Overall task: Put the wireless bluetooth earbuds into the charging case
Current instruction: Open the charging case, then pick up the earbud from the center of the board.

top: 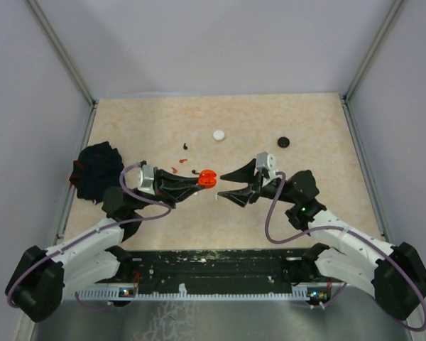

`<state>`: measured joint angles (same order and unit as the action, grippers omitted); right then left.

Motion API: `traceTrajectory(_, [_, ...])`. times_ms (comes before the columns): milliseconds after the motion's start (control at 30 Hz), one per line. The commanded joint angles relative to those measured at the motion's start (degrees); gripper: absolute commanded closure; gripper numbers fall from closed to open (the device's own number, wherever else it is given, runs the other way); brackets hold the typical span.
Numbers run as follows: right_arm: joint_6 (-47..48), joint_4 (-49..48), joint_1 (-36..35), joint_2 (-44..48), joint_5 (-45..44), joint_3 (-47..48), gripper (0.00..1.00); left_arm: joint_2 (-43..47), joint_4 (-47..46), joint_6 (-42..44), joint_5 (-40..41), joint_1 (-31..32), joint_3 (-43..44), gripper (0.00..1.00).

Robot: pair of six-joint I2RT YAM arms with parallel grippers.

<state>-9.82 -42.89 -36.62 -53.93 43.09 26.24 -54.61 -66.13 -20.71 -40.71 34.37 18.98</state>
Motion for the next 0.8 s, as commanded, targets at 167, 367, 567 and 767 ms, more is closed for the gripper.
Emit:
traceTrajectory(167, [-3.95, -16.43, 0.01, -4.59, 6.37, 2.03, 0.54, -6.67, -16.56, -5.58, -3.66, 0.09, 2.01, 1.0])
traceTrajectory(367, [-6.17, -20.36, -0.08, -6.69, 6.93, 2.23, 0.59, -8.77, -20.88, -7.28, -4.56, 0.17, 2.43, 1.0])
traceTrajectory(567, [-10.59, -26.97, -0.3, -9.42, 8.22, 2.85, 0.64, -10.3, -22.81, -7.67, -6.22, 0.18, 3.44, 1.0])
traceTrajectory(767, [-12.05, -29.39, -0.87, -10.75, 8.42, 3.61, 0.64, -11.56, -24.61, -8.73, -6.62, 0.17, 3.7, 1.0])
